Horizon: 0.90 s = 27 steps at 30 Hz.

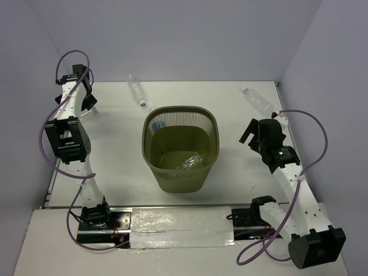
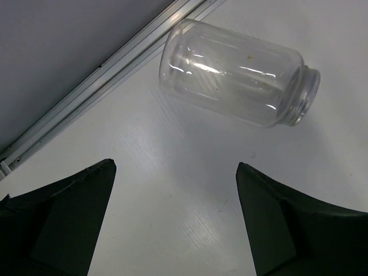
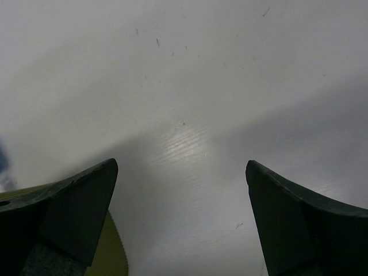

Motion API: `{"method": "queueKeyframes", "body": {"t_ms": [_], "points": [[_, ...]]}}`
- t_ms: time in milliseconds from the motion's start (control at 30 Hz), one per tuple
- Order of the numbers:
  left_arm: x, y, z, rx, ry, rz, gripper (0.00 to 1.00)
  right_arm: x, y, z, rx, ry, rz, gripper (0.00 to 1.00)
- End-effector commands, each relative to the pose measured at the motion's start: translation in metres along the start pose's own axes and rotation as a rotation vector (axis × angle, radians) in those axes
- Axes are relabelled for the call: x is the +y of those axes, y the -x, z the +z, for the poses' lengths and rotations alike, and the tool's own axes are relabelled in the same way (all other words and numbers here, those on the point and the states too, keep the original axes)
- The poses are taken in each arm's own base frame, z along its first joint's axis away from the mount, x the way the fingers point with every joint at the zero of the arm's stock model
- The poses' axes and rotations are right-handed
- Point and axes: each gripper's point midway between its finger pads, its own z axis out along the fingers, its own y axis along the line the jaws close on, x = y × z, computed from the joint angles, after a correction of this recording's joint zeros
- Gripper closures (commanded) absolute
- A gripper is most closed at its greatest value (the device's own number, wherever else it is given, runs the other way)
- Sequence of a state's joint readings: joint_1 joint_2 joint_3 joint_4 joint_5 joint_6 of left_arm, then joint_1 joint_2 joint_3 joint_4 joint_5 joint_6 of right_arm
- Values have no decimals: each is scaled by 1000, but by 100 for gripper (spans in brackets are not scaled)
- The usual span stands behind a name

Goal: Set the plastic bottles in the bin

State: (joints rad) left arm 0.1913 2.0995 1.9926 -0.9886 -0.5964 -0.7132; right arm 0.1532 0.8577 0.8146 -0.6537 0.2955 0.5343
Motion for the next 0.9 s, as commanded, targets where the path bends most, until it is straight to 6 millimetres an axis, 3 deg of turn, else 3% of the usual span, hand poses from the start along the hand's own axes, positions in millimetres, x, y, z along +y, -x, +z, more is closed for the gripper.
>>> {"method": "queueKeyframes", "body": {"t_ms": [0, 133, 300, 367, 400, 467, 633, 767, 867], "points": [[12, 5, -6, -4, 19, -36, 1, 11, 20, -11, -35, 27, 3, 0], [5, -3, 1, 83, -25, -284, 1, 12, 24, -12, -23, 19, -19, 0], [-11, -21, 27, 227, -103, -616, 1, 11, 35, -21, -34, 6, -45, 0], [-15, -36, 35, 294, -116, -687, 1, 10, 39, -24, -38, -4, -52, 0], [-19, -27, 35, 274, -148, -742, 1, 9, 39, -25, -35, -6, -56, 0], [-17, -28, 41, 255, -140, -770, 1, 9, 39, -27, -32, -8, -63, 0], [-33, -24, 45, 262, -232, -864, 1, 9, 35, -24, -2, -17, -71, 0], [-46, -20, 32, 301, -322, -884, 1, 12, 33, -21, 17, -14, -73, 0], [-44, -12, 16, 293, -355, -895, 1, 14, 32, -18, 32, -14, -80, 0]]}}
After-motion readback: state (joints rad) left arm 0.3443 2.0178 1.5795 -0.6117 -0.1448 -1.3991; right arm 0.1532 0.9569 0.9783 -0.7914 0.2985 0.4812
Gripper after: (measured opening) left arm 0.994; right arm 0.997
